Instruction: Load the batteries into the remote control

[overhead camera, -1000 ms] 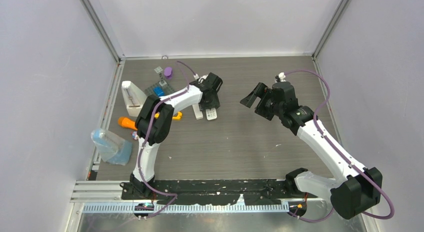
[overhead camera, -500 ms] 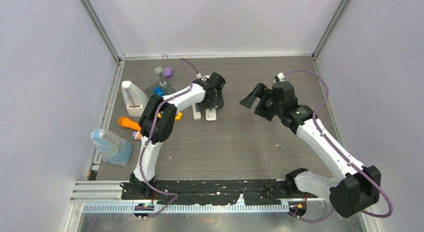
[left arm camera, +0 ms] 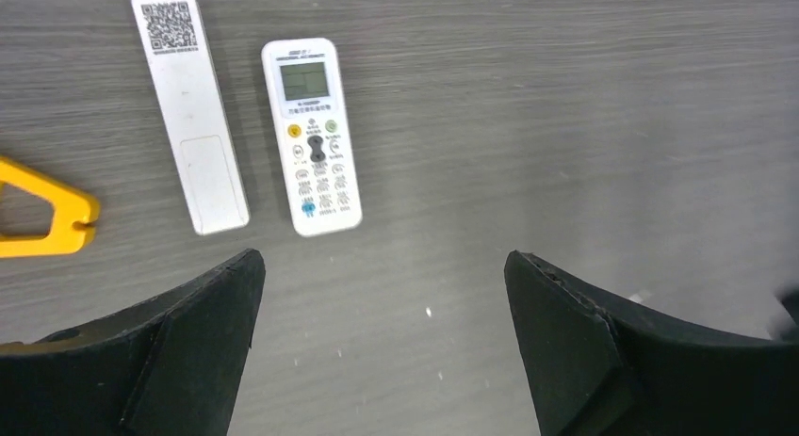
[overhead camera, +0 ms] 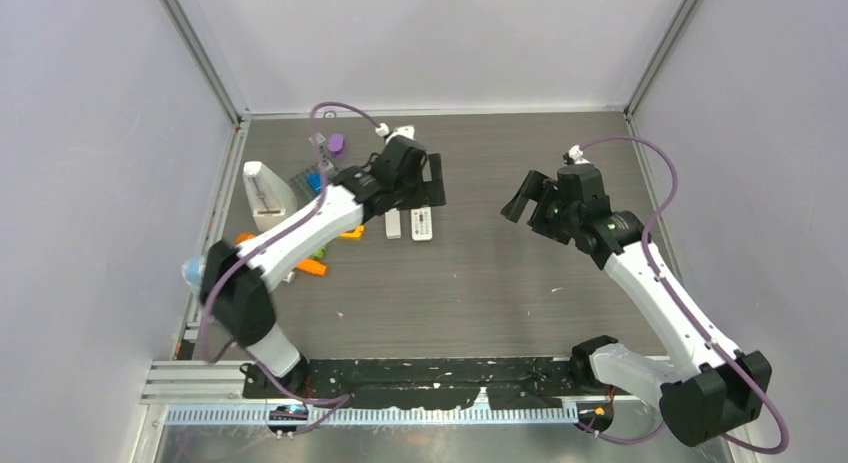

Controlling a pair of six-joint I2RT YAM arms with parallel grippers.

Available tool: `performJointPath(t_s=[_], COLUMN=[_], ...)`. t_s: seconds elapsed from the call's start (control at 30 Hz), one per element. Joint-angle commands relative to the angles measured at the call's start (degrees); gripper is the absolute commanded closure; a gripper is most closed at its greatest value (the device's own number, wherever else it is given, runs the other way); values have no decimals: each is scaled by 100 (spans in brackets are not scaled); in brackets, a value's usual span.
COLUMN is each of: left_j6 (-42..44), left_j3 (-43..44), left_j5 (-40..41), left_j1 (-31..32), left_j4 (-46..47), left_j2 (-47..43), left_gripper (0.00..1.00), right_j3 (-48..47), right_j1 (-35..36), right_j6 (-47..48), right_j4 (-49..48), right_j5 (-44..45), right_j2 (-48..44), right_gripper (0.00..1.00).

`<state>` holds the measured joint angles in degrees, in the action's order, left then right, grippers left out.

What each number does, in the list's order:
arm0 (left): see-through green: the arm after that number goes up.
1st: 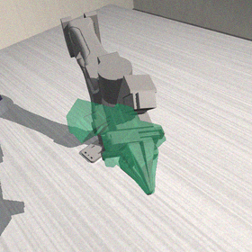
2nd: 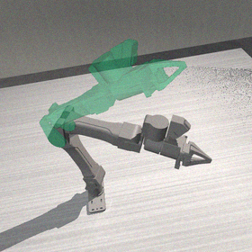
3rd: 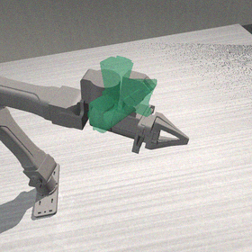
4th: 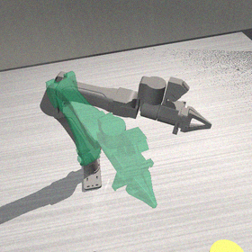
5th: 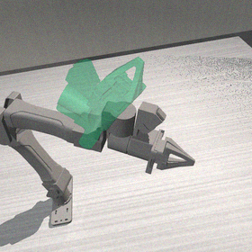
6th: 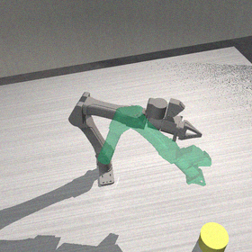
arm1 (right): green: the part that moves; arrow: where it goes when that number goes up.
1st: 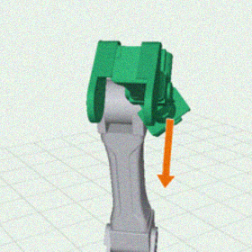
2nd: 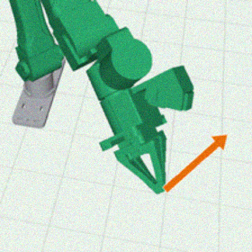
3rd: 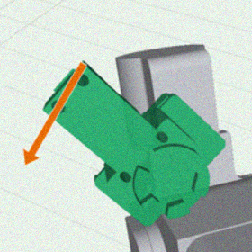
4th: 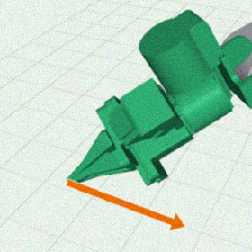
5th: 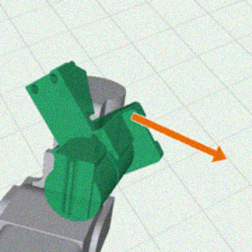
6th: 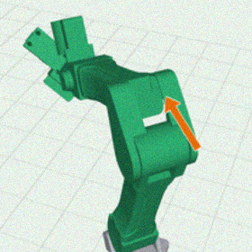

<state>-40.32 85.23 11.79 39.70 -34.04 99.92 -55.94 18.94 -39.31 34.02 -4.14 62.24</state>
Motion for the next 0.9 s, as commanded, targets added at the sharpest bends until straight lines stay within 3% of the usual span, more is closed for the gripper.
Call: performJointPath(t_s=[0.0, 0.37, 0.63, 0.87], left_j6=[380, 938, 1349, 1482], left_j3=[-831, -2209, -2202, -1992], left_j5=[128, 1231, 1774, 2072], left_j1=[52, 69, 64, 66], left_j4=[525, -839, -1530, -1777], left_j2=[-1700, -5377, -7426, -8066], left_gripper=[0, 0, 0, 1], right_j3=[-214, -190, -488, -618], right_j1=[-76, -81, -88, -84], right_j6=[802, 1494, 1732, 1217], right_j4=[503, 541, 256, 396], right_j5=[1329, 4028, 4696, 4475], right_j2=[-752, -3024, -3877, -3853], right_gripper=[5, 1, 5, 5])
